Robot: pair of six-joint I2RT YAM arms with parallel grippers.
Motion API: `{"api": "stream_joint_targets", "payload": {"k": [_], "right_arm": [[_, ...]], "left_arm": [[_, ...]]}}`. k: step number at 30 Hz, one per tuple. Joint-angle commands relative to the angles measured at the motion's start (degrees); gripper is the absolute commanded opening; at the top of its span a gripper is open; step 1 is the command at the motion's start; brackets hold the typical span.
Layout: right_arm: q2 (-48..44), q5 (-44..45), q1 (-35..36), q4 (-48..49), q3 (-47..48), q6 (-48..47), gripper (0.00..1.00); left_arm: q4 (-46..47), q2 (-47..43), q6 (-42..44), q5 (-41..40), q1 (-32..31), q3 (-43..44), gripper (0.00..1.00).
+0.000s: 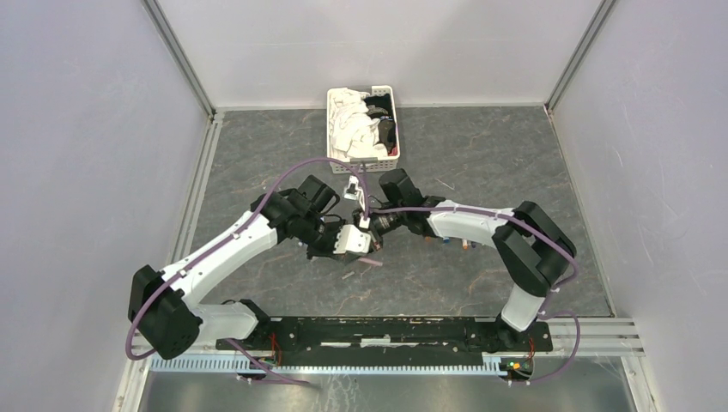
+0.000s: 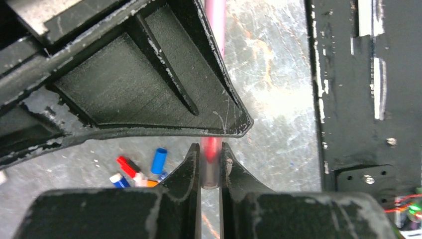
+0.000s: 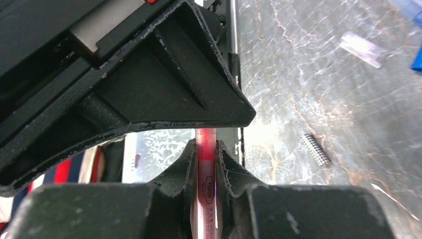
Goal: Open the pen caps
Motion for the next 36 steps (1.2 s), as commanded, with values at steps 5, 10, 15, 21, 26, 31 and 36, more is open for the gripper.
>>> {"api": "stream_joint_targets", "payload": {"k": [5,10,15,21,26,31,36], "right_arm": [[-7.94,2.93,-4.33,-13.47,-10.46,-9.75,0.00],[-12.65,5.24,-5.64,-14.33,-15.55,-10.98,0.00],[-17.27,8.72,-5.97,-15.93,-20.15,-11.60,0.00],[-19.16,10.26,-6.46,-15.19,-22.08,-10.40,0.00],[-16.95,12.80,-6.84,-14.80,-16.75,-9.27,0.00],[-13.12,38.47,-7.33,-21.26,-7.09,-8.70,0.00],[-9.67,58.38,-7.27,-17.98,-3.27,-4.07,0.00]], "left_arm": [[-0.97,-0.43,11.27,-13.34,7.85,1.96,0.02],[0.17,-0.02,15.49,-14.87,14.23,0.88,0.02],[-0.18,-0.34,18.76,-16.57,17.77,0.75,0.02],[-2.08,-0.60,20.12,-16.36,19.31,3.18,0.02],[-2.36,-0.43,16.38,-7.90,18.95,3.23,0.02],[6.78,-0.23,5.80,-3.01,16.18,-3.55,0.03],[17.38,3.40,-2.51,-6.84,11.06,-9.83,0.04]]}}
